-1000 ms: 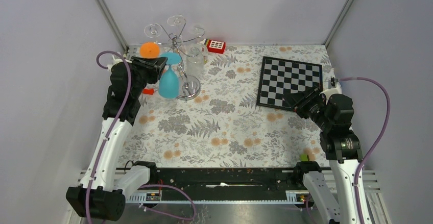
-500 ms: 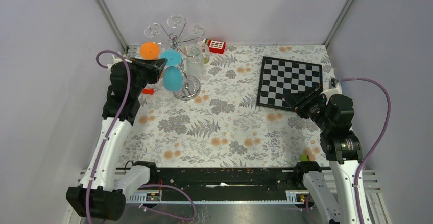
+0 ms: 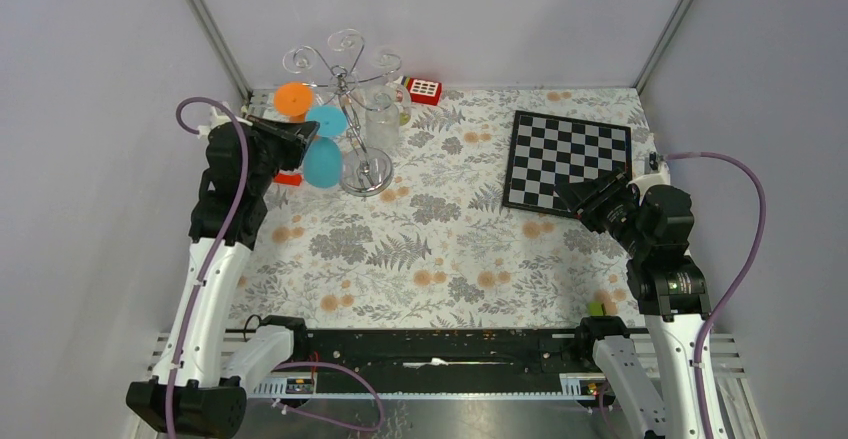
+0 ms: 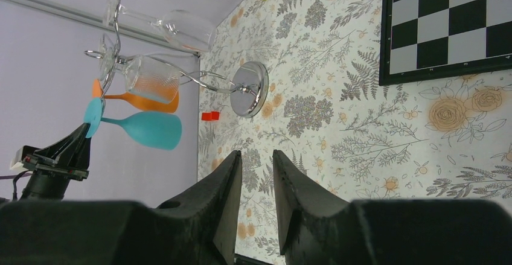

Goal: Take the wine glass off the wine glass rack

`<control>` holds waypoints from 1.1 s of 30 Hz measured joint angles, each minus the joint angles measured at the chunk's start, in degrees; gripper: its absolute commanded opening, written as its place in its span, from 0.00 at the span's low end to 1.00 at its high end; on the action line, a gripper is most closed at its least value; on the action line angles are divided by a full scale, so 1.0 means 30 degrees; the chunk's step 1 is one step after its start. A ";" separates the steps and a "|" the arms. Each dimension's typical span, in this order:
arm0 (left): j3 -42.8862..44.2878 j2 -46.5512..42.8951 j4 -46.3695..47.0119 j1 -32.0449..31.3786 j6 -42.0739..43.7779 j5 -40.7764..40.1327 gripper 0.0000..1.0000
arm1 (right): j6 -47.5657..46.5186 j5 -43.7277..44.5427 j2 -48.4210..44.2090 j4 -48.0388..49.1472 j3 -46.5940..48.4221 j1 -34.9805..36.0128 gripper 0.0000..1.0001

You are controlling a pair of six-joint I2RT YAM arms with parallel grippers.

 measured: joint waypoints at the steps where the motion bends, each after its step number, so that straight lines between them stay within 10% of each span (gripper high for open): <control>1: 0.0066 -0.0029 -0.0080 0.0044 0.0117 -0.0131 0.00 | 0.0000 0.0029 0.0000 0.0000 0.0000 0.0000 0.33; 22: 0.1814 0.2098 0.0925 0.0692 0.1166 -0.0117 0.00 | -0.0270 0.0350 0.0226 -0.0007 -0.0036 0.0000 0.52; 33: 0.3687 0.4335 0.1909 0.0801 0.1683 0.4539 0.00 | -0.0350 0.0386 0.0350 -0.0007 -0.0036 0.0000 0.55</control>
